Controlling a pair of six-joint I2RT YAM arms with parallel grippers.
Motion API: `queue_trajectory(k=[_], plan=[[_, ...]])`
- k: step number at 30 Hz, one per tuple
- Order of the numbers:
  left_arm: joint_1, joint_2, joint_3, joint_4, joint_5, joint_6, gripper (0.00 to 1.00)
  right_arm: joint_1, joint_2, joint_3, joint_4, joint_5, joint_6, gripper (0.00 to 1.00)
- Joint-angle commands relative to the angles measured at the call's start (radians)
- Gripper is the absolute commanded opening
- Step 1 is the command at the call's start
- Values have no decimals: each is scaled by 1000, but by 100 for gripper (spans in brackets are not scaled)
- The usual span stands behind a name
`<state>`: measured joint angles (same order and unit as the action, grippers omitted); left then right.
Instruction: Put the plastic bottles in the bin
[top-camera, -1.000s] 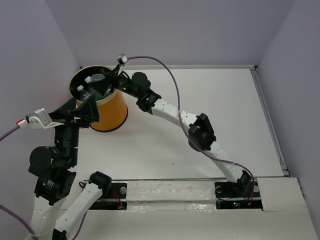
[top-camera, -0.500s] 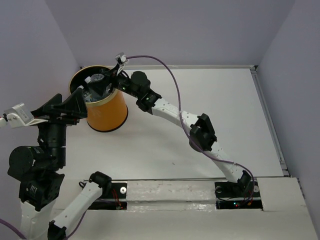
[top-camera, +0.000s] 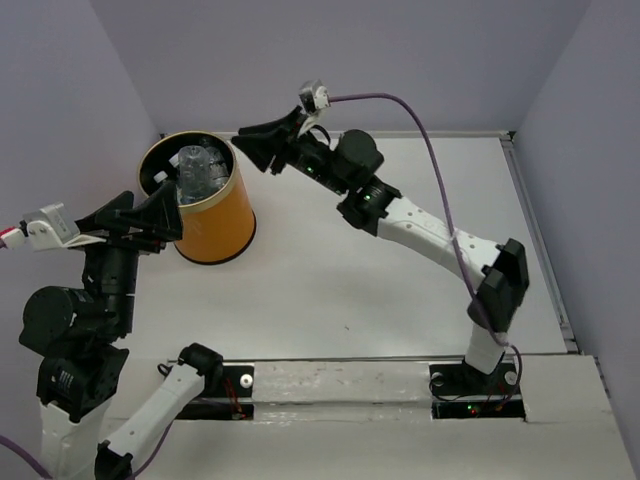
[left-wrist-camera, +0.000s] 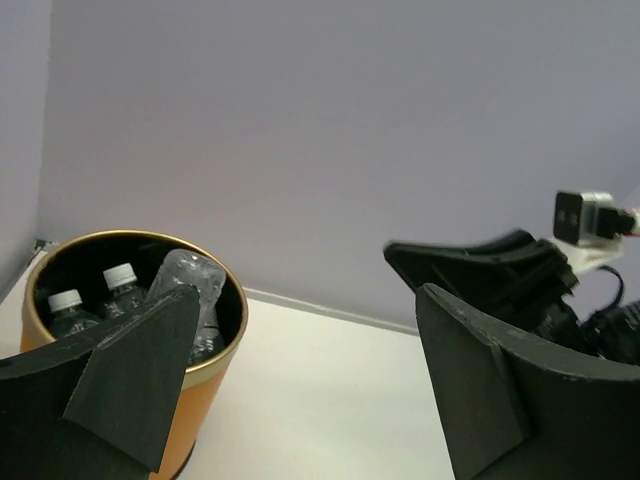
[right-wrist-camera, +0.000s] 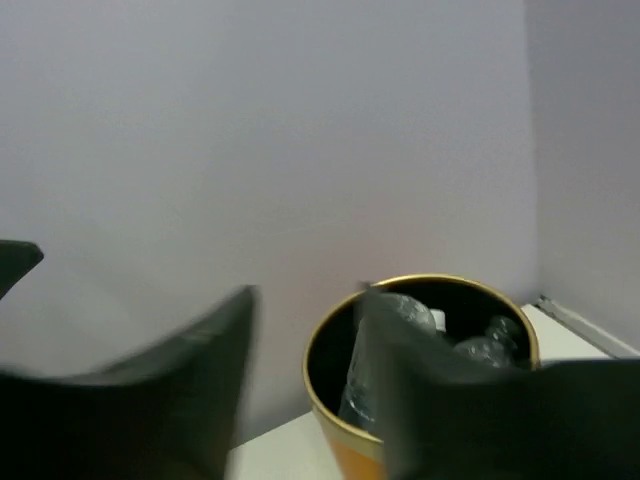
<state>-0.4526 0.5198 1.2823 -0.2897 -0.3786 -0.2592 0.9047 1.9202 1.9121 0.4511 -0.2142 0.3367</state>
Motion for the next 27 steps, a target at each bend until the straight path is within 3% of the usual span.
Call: queue_trajectory(k=[1,2,3,6,7,9,10,11,12,17,27], plan=[[-5,-6,-76,35,124,11,99,-1,-330,-440,71,126,-128,6],[-5,-21,-93,43,170,15,99,-1,-408,-525,63,154,-148,0],[-5,-26,-121,52,194,20,99,-1,-567,-682,38,208,-181,0],[-5,-30,-164,64,286,29,99,-1,-804,-896,-17,318,-211,0],[-5,-32,-178,76,312,29,99,-1,-955,-1014,-76,404,-211,0],[-5,-24,-225,119,410,9,99,-1,-1099,-1114,-150,485,-190,30],[-5,-20,-242,136,444,3,99,-1,-1165,-1159,-217,568,-176,50],[-5,-4,-254,150,495,-3,99,-1,-1285,-1238,-245,602,-139,90],[-6,3,-268,162,515,-24,99,-1,-1337,-1269,-274,628,-128,100],[-6,40,-353,276,592,-94,99,-1,-1494,-1357,-379,746,-91,100],[-5,75,-356,325,578,-81,99,-1,-1399,-1181,-382,671,-220,100]])
